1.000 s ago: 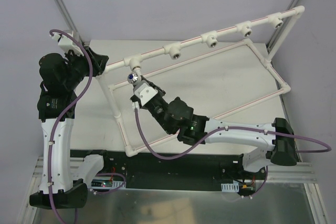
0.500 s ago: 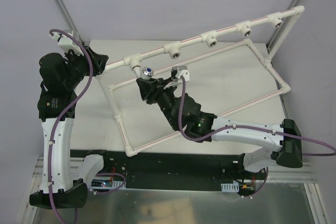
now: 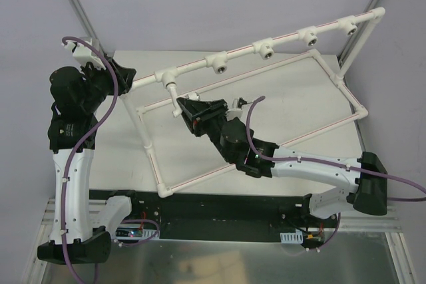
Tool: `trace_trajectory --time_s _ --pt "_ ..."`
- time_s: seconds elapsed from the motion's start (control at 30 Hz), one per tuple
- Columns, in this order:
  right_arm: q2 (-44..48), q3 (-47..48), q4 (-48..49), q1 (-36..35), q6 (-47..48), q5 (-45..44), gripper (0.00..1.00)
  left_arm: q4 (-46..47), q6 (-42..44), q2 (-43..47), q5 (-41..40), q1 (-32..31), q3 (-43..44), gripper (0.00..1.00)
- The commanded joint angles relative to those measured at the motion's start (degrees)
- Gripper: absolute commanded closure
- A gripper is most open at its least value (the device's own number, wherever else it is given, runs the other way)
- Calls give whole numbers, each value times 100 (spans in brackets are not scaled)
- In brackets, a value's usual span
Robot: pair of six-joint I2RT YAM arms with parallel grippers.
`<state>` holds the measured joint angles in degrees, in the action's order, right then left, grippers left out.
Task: Install the water faucets
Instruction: Screw the water faucet onto the adaptor.
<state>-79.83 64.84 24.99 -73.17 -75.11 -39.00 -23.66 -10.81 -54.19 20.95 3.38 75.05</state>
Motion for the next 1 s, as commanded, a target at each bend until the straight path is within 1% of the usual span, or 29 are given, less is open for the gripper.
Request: trace_trajectory --time_s 0.0,0.13,0.2,0.27,0.33,0.4,0.47,0.53,0.57,0.63,0.67,0.7,0.77,0.83,0.87,0.9,0.97 --pt "-270 -322 671 118 -2227 745 100 -1809 176 -144 498 -127 -394 61" --pt "28 -577 717 127 -1631 631 72 -1809 184 -144 480 -127 -412 61" --pt "222 -770 744 162 -1192 587 51 -1809 184 -153 480 -118 -412 61" --pt "476 -954 744 206 -735 578 35 -1809 184 -153 472 -127 -412 61" --pt "757 -1200 726 232 -252 569 26 -1809 184 -144 463 -127 -394 61" --pt "1108 -1490 674 250 100 482 21 -1809 193 -135 436 -127 -386 61" --pt "1434 -1772 595 259 565 385 20 -1809 184 -118 401 -127 -368 61" --pt "1776 -1852 350 259 1215 332 19 -1809 193 -109 401 -127 -385 61" --pt "1891 -1843 253 259 1975 341 19 -1809 202 -126 401 -118 -385 60" --pt "2085 -1703 -98 259 3146 332 19 -1809 193 -135 427 -118 -386 60" --pt "2147 -1616 -204 259 3961 480 20 -1809 193 -144 445 -127 -394 60" --pt "2165 -1528 -197 250 4726 647 20 -1809 193 -153 445 -127 -394 60" --pt "2183 -1361 -284 250 6430 1252 20 -1809 193 -144 471 -127 -386 61" --pt "2191 -1316 -337 224 7933 1823 20 -1809 193 -170 489 -118 -368 61" --pt "2174 -1359 -276 189 8742 2061 11 -1809 184 -170 498 -118 -368 61" --pt "2165 -1456 -58 84 9403 2011 3 -1809 184 -179 515 -127 -359 60" --pt "2121 -1771 627 -4 10678 2124 1 -1809 167 -197 550 -127 -350 61"
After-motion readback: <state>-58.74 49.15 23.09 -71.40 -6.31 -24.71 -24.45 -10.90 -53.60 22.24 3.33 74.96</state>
